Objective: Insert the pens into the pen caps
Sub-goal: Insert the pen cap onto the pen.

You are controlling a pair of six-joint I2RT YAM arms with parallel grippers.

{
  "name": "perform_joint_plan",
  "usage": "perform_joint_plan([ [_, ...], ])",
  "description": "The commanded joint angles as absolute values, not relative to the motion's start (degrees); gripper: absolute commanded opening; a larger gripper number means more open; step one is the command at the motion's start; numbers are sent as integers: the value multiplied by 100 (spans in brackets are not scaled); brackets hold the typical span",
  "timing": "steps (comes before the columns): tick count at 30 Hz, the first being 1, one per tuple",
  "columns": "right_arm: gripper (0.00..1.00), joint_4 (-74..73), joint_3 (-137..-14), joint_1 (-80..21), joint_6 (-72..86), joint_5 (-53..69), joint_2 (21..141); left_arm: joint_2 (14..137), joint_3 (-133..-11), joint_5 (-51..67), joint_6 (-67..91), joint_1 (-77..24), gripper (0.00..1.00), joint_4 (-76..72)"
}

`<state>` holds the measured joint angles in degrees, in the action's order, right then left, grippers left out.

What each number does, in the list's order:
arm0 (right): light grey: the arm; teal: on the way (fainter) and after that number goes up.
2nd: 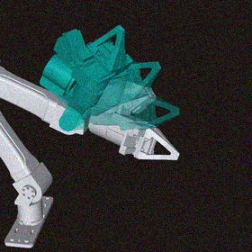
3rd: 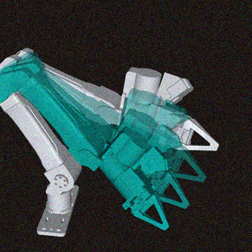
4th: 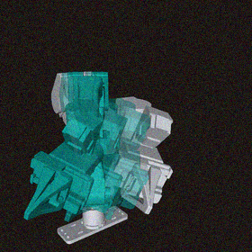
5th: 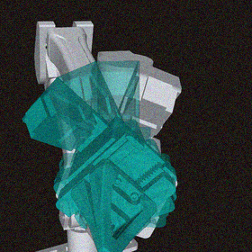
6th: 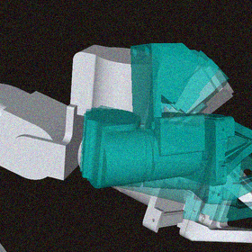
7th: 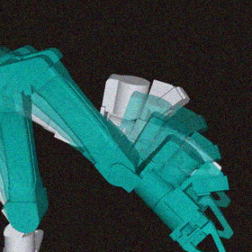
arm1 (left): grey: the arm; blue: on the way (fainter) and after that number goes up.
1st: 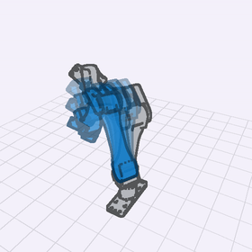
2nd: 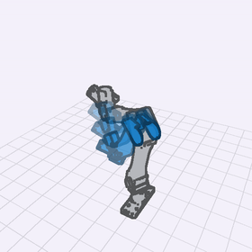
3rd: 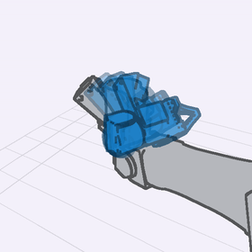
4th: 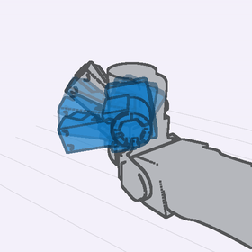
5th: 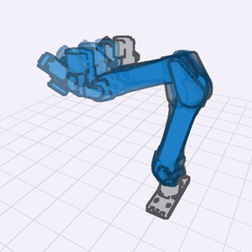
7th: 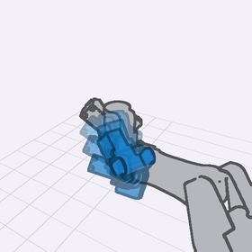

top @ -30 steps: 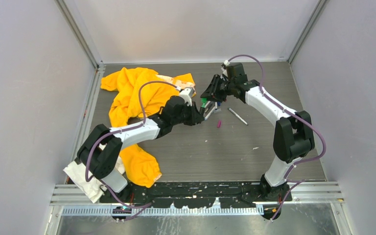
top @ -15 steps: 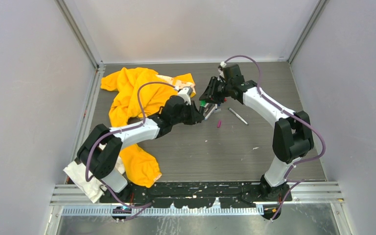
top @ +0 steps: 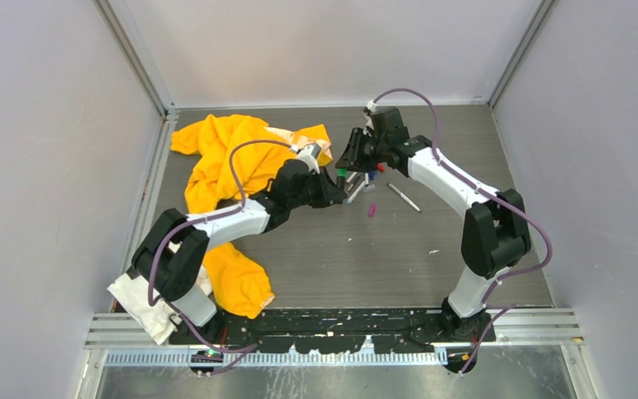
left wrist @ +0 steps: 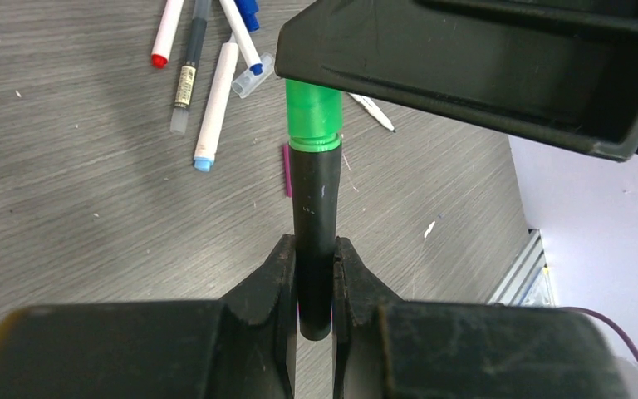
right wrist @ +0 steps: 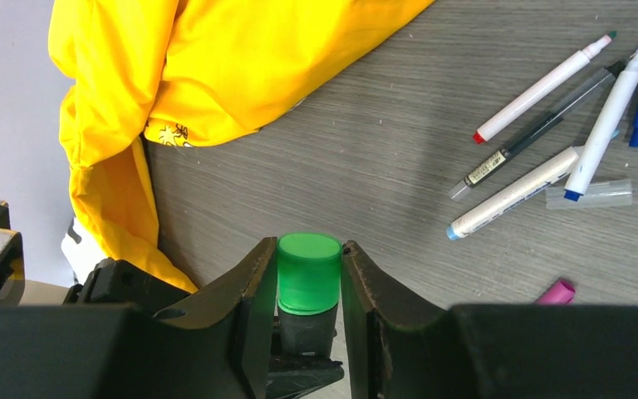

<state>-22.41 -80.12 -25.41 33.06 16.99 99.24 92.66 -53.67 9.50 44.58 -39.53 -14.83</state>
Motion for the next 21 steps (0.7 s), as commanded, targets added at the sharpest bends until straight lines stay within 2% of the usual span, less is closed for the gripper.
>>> perform_joint_plan([
  [1,1,-2540,-8239,-2752,3120,1992,9696,9269,-5345,702,4010,-3819,0,-2492],
  [9,1,-2797,-8638,-2754,2831,2458,9663,9226,-5226,590,2793,-3687,1,-3740],
  [15,2,-2894,-8946,-2762,2530,2578,9452,9327,-5717,733,2475,-3593,1,-4138],
  [21,8,-2848,-8990,-2808,1915,2431,9162,9324,-5967,942,2156,-3579,1,-4491],
])
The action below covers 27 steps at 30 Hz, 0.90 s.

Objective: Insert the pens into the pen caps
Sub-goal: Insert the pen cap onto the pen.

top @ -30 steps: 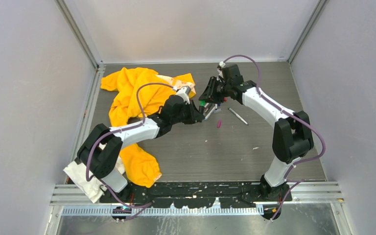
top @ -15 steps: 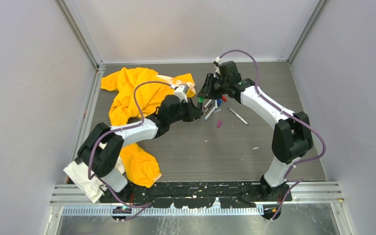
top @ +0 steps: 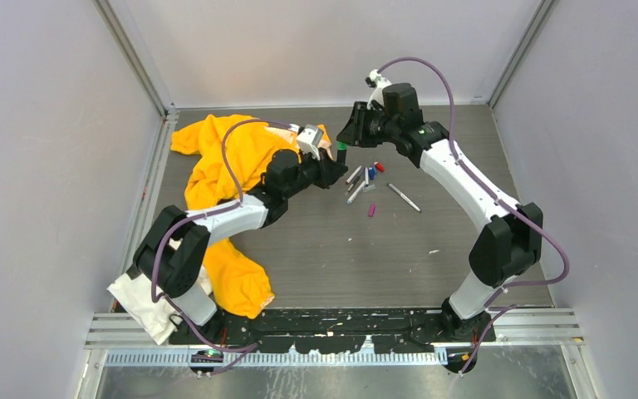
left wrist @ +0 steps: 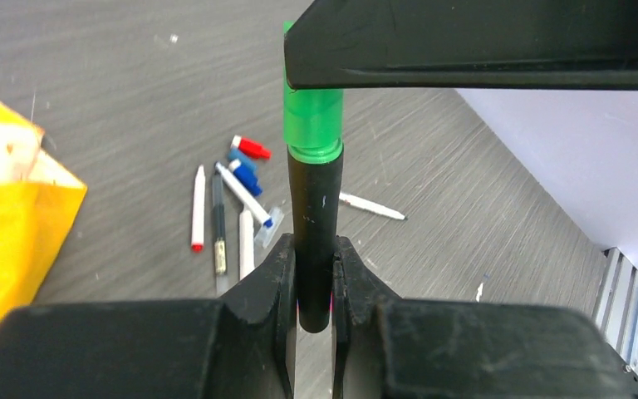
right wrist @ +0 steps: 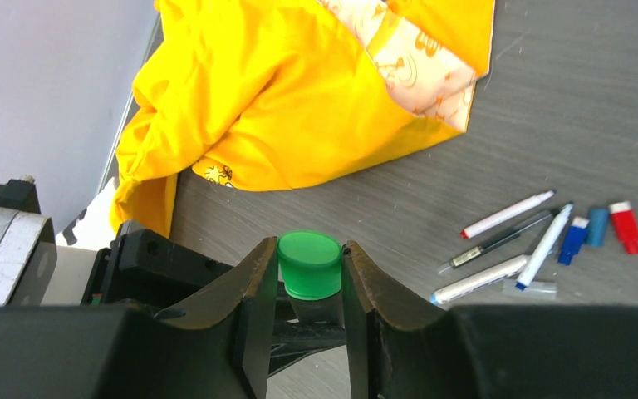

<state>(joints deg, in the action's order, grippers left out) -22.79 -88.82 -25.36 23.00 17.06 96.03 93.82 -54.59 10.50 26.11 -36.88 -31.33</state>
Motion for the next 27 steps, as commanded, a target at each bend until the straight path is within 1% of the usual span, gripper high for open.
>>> perform_joint_plan([
  [1,9,-2826,-8948,-2815,1810,2407,9086,9306,-5960,963,2027,-3571,1,-4526],
  [5,16,-2745,-8740,-2824,1506,2425,8865,9240,-5854,1077,1671,-3569,1,-4639],
  [15,41,-2865,-8772,-2827,1256,2735,8627,9158,-5676,1346,811,-3569,1,-4634],
  [19,49,-2882,-8868,-2821,1251,2758,8586,9150,-5612,1512,704,-3569,1,-4623],
  [23,52,-2883,-8969,-2775,1274,2805,8562,9121,-5465,1613,724,-3568,1,-4702],
  [27,59,-2959,-9105,-2683,1151,2939,8539,9063,-5342,1701,762,-3573,0,-4752],
])
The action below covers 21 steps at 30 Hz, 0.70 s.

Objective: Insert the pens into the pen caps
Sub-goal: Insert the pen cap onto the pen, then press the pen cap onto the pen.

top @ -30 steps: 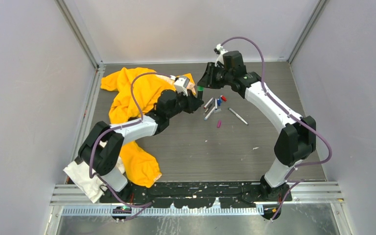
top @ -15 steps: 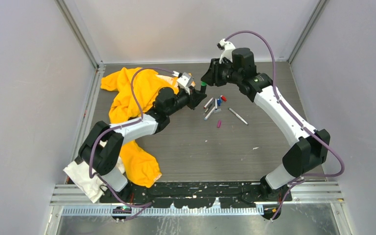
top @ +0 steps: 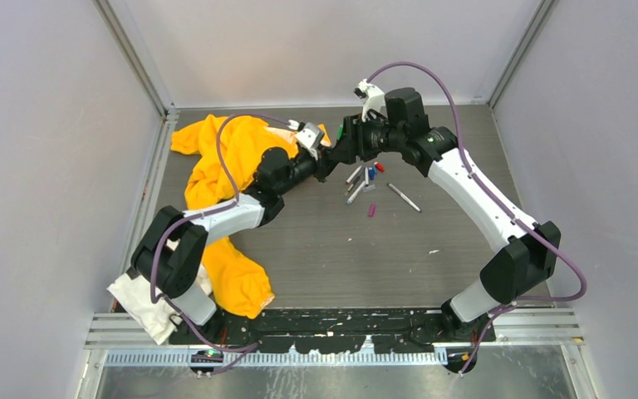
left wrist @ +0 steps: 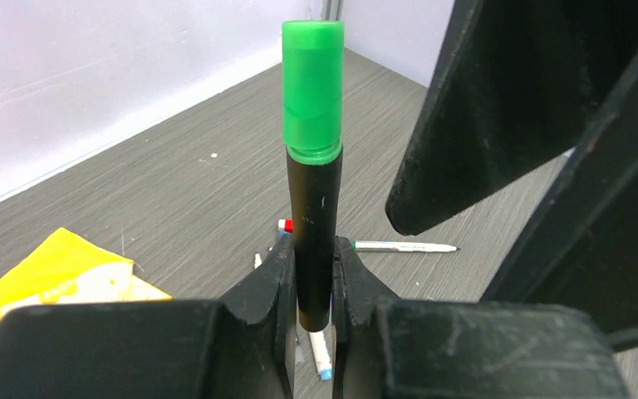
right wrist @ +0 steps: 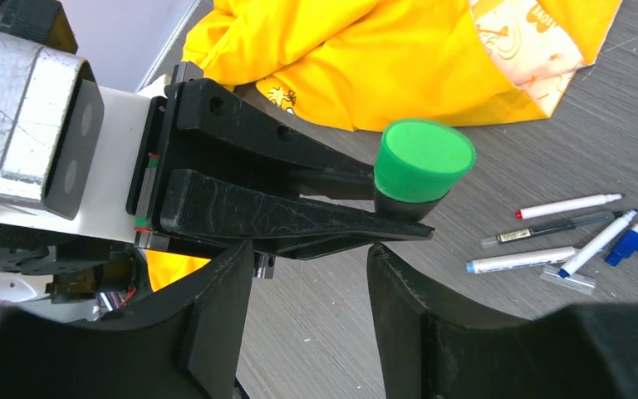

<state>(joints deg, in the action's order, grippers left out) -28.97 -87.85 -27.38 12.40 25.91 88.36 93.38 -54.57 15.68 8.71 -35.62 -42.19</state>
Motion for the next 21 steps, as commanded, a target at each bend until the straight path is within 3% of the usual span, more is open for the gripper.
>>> perform_joint_plan([
  [1,61,-3007,-9127,-2663,1046,2987,8524,9044,-5313,1710,771,-3563,0,-4761],
  [6,66,-3568,-9220,-2441,219,3636,8427,8910,-5123,1790,871,-3542,1,-4831],
  [14,71,-4664,-9338,-1351,-1586,5787,8296,8596,-4720,2506,1337,-3519,1,-5122],
  [21,87,-6936,-8906,-1163,-6197,6772,8278,8569,-4594,3826,2468,-3524,1,-5847],
])
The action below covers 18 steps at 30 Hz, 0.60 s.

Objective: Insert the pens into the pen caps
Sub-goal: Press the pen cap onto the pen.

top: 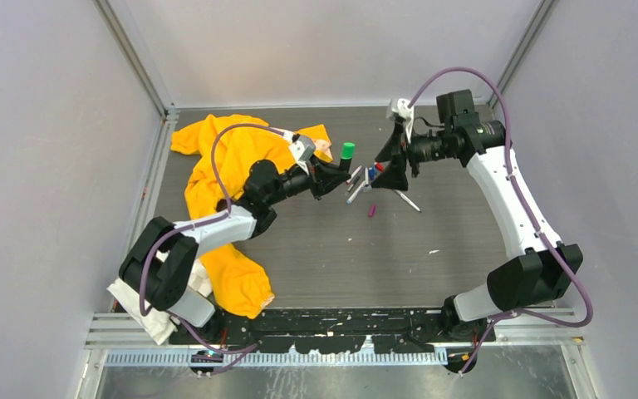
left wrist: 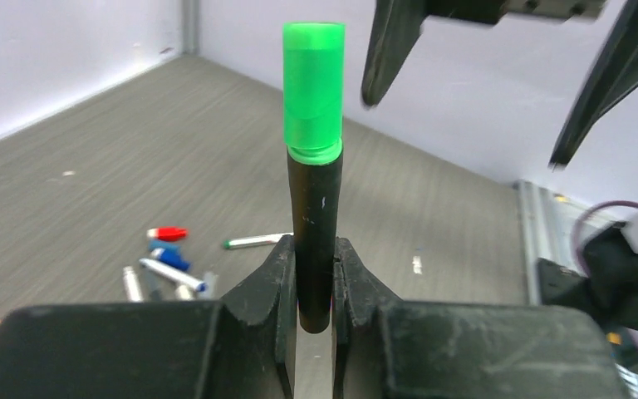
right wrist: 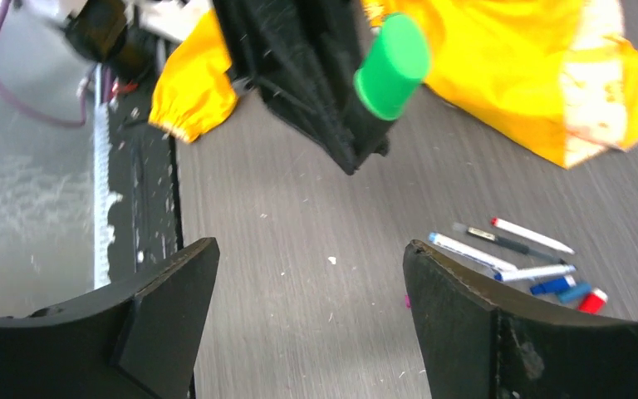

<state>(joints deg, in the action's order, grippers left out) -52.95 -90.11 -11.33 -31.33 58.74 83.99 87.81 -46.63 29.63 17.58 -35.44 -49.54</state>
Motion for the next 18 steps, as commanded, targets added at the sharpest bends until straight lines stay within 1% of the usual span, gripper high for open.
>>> perform_joint_plan([
  [1,87,-6891,-8915,-1160,-6134,6825,8318,8581,-4578,3922,2595,-3530,1,-5973],
  [9,84,-6089,-9234,-1177,-5275,7039,8602,8745,-4693,4268,2952,-3757,1,-6286],
  [14,79,-5237,-9186,-1281,-4240,7081,8699,8902,-4816,4333,3079,-3836,1,-6431],
  [18,74,-5163,-9191,-1399,-4066,7162,8727,8990,-4907,4393,3114,-3866,1,-6433],
])
